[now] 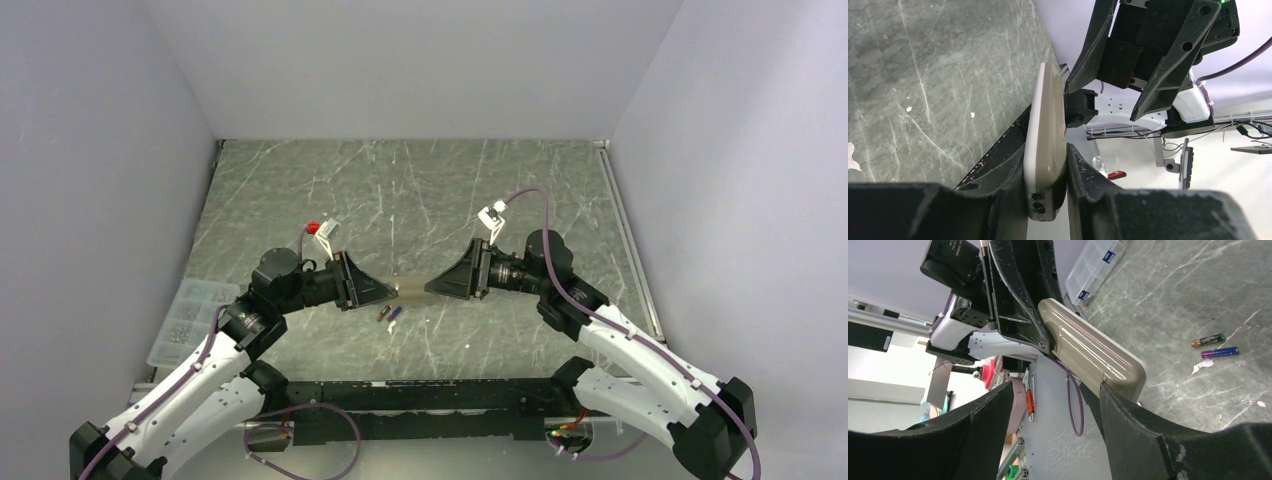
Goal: Load the batteries into the remote control
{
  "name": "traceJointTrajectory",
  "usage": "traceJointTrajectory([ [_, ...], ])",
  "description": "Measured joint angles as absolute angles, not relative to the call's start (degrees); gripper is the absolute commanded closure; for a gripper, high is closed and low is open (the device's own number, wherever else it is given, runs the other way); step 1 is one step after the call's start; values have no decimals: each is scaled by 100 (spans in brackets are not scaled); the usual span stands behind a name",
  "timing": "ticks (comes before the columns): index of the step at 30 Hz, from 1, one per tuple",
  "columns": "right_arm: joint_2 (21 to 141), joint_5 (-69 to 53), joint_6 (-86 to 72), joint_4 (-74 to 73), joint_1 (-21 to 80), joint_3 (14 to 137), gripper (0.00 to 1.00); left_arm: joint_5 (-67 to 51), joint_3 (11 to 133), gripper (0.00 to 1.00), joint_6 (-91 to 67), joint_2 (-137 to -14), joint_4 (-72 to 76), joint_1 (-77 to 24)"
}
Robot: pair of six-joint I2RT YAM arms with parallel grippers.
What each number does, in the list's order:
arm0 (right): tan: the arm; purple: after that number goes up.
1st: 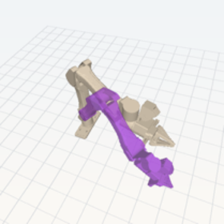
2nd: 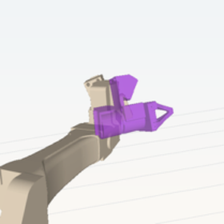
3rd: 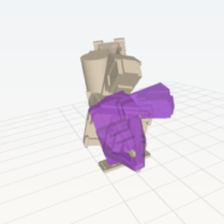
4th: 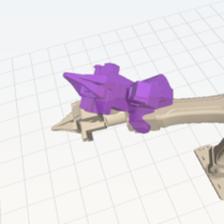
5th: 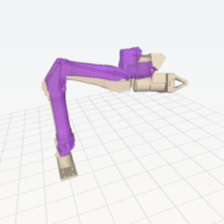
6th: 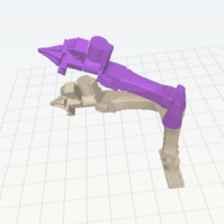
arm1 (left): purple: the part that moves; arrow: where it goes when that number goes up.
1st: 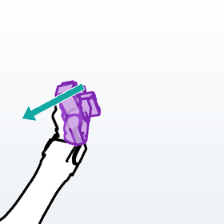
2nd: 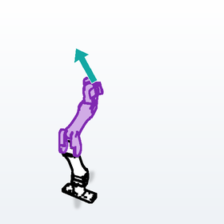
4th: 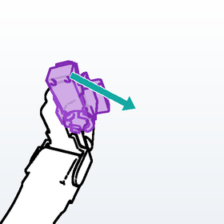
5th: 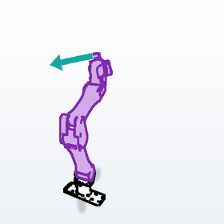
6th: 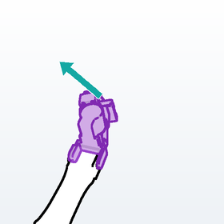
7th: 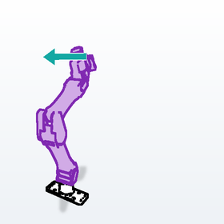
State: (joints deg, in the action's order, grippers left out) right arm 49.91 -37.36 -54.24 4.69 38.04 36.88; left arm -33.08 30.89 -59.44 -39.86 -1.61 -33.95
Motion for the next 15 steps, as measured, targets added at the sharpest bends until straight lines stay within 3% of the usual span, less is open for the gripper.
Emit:
traceJointTrajectory([
  [15, 5070, -3420, -5227, 296, 4014, 3691, 34, -3264, 3089, 100, -5961, -3990, -213, -3393],
])
